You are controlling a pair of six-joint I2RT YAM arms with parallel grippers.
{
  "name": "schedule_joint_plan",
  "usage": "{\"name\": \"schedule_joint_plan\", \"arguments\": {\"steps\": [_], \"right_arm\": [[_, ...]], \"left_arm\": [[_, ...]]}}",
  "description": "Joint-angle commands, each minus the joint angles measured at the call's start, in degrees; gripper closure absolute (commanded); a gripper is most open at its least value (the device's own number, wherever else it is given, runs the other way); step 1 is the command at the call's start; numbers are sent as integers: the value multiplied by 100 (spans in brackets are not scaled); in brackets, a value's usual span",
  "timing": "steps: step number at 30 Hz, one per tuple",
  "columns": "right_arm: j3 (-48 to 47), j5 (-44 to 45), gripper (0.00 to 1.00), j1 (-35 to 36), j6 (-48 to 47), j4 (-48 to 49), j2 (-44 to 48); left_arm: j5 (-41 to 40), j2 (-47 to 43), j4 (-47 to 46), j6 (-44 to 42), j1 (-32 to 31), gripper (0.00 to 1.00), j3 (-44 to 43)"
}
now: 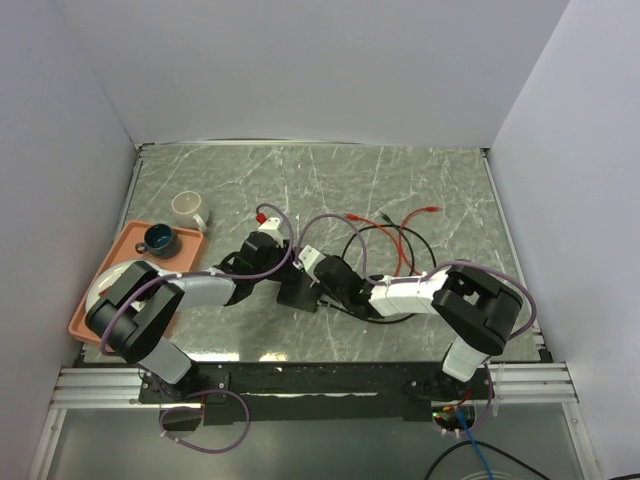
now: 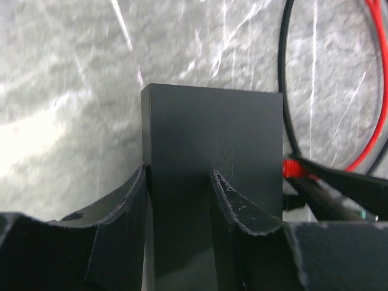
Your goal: Insert the plug into the switch port
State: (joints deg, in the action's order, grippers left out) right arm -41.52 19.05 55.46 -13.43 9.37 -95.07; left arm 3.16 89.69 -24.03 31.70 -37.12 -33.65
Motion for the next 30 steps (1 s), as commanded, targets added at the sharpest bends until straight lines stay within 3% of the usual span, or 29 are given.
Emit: {"name": "schedule_joint_plan", "arguments": {"steps": [1, 3, 6, 7, 9, 12, 13, 16, 17, 19, 20, 26, 30], "right_arm": [[-709, -1958, 100, 202, 350, 2413, -170], [-700, -1975, 100, 202, 359, 2333, -144], [-682, -2045, 100, 202, 368, 2149, -126], [-682, -2054, 100, 202, 368, 2114, -126], [-665, -2107, 100, 202, 394, 2061, -117], [-647, -2151, 100, 202, 411, 1991, -100], [-665, -2151, 100, 211, 429, 1938, -100], [-682, -2099, 84, 211, 429, 1762, -100], [-674, -2055, 72, 211, 412, 1744, -74], [-638, -1958, 63, 211, 403, 1674, -65], [-612, -1923, 53, 202, 385, 1674, -30], [-682, -1414, 16, 202, 324, 1288, 23], [-796, -975, 4, 202, 297, 1024, 41]], "left_arm": [[3246, -548, 369, 908, -1298, 99, -115], [2414, -706, 801, 864, -1227, 99, -203], [1585, -970, 1532, 873, -1113, 90, -256], [1539, -1032, 1611, 864, -1069, 80, -239], [1547, -1041, 1621, 881, -947, 72, -195], [1670, -927, 1498, 960, -823, 47, -116], [1627, -875, 1472, 987, -814, 32, -89], [1408, -813, 1541, 1083, -761, 14, -63], [1346, -804, 1594, 1092, -753, 12, -72], [1231, -839, 1752, 1092, -700, 8, -98], [1118, -857, 1822, 1066, -674, 7, -107], [572, -874, 2385, 777, -559, 4, -326], [405, -795, 2623, 662, -445, 4, -423]]}}
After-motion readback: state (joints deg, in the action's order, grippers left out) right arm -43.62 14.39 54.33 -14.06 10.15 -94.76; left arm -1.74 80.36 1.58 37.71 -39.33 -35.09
